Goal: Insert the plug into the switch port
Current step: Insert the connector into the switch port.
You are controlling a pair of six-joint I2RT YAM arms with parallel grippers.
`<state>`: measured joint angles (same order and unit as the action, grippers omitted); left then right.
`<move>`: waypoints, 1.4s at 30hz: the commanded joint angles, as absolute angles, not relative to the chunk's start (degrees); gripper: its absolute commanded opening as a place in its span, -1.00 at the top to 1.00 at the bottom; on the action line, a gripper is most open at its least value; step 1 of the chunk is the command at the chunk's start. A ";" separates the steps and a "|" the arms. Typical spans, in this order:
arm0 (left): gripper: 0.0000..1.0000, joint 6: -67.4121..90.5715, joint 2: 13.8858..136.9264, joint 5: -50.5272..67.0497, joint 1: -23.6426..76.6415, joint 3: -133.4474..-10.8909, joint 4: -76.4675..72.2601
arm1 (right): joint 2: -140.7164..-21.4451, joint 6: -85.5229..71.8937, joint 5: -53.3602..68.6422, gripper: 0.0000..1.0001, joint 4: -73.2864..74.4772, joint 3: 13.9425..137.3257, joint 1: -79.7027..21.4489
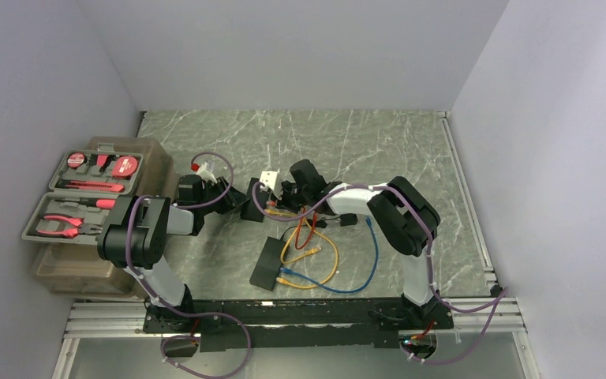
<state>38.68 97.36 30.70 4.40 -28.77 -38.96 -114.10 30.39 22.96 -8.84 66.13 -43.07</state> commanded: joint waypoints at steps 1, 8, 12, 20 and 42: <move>0.32 38.78 98.04 31.92 4.48 -29.62 -39.42 | -110.80 29.82 23.74 1.00 -13.94 65.86 -43.45; 0.33 38.98 98.38 32.42 4.49 -29.62 -40.01 | -111.02 28.45 25.07 1.00 -15.96 65.52 -43.50; 0.34 39.03 98.80 32.99 4.49 -29.71 -40.14 | -111.68 26.53 25.67 1.00 -19.12 64.99 -43.52; 0.36 38.98 99.55 33.98 4.53 -30.14 -40.53 | -113.27 24.81 27.17 1.00 -23.80 64.94 -43.52; 0.52 38.49 102.17 36.87 4.74 -31.38 -41.31 | -117.14 26.30 31.07 1.00 -23.31 71.27 -43.50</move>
